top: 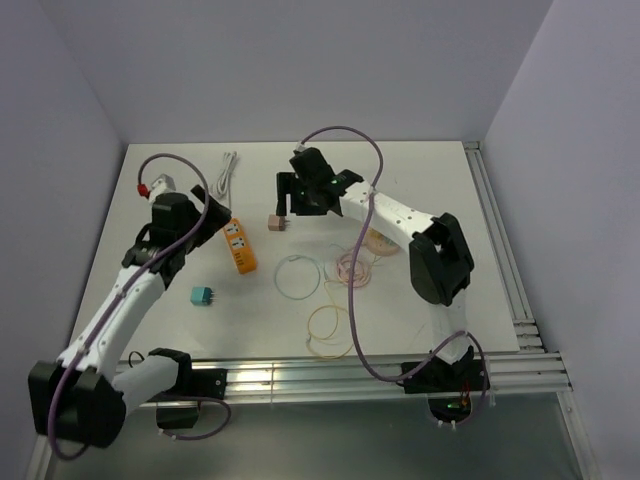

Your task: Insert the plug

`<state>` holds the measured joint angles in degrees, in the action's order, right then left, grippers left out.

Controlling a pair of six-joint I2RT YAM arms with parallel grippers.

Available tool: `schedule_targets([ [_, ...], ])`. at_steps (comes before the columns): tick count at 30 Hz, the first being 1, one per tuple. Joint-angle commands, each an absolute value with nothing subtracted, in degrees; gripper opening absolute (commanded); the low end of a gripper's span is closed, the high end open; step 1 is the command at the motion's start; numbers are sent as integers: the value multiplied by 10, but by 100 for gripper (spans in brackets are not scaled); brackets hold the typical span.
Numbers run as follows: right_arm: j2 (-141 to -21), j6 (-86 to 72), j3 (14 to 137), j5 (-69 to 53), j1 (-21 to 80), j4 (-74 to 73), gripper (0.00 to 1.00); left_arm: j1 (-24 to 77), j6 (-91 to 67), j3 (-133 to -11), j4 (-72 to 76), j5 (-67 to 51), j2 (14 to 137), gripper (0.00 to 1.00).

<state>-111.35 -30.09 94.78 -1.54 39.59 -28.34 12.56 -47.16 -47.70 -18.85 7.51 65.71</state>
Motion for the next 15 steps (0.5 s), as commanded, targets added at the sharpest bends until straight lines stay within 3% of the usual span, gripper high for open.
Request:
schedule_targets([
  [1,-1163,-290,1022,17,395,-307,81,125,-487,-473,-199,100,578,100],
  [15,-1359,-296,1232,102,432,-378,79,125,-434,-493,-243,81,475,98],
])
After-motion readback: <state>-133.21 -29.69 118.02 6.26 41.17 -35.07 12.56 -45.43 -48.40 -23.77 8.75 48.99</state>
